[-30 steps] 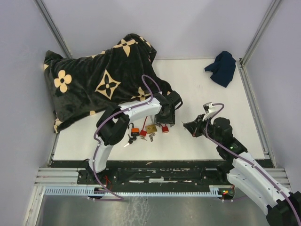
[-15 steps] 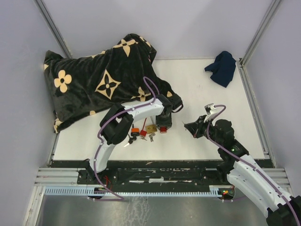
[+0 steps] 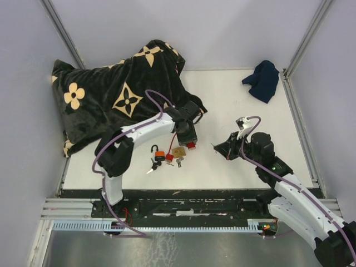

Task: Unlock with the key
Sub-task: Pick up the lock from the center of the board.

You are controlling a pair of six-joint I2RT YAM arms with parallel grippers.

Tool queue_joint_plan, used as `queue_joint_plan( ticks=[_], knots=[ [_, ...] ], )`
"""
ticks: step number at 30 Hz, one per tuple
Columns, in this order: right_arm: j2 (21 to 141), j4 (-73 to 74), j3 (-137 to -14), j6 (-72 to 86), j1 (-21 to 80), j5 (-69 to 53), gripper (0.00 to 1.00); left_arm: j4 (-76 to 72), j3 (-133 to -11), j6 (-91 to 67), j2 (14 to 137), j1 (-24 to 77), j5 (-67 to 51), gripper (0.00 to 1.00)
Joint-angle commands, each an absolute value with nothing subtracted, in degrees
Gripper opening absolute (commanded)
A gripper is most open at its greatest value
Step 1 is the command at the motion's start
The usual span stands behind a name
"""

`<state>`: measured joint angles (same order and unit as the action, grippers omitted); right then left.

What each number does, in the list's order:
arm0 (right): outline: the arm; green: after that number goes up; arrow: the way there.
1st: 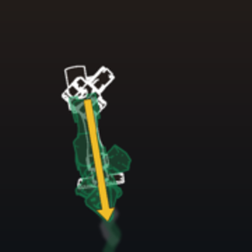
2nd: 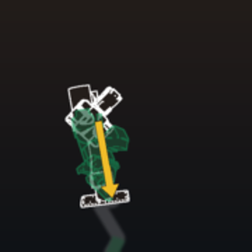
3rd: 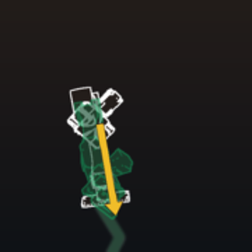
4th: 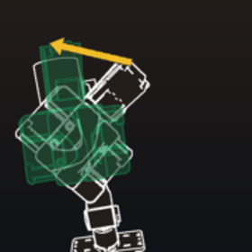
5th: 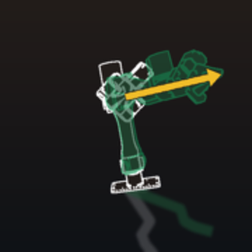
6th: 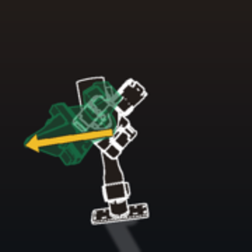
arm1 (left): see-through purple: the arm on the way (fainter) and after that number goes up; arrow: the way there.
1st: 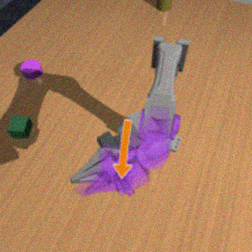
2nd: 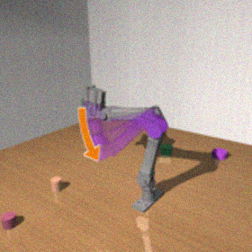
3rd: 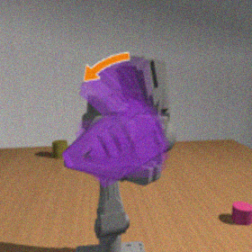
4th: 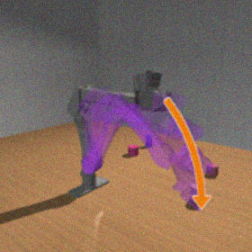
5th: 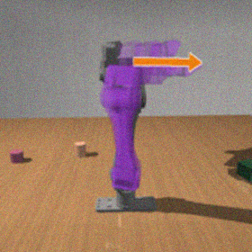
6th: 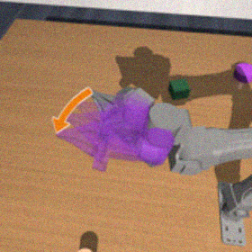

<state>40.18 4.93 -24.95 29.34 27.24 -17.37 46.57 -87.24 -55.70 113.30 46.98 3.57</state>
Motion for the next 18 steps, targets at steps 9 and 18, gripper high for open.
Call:
queue_joint_plan(
  ticks=[9,18],
  knots=[
    [49.41,2.93,-34.47,35.7,28.86,-25.69,0.02,31.58,-77.0,-61.52,96.37,39.0,-8.47,0.03],
    [60.31,-0.61,-36.63,37.28,34.72,-21.8,0.02,28.54,-73.52,-64.27,93.54,37.15,-12.17,0.03]
  ],
)
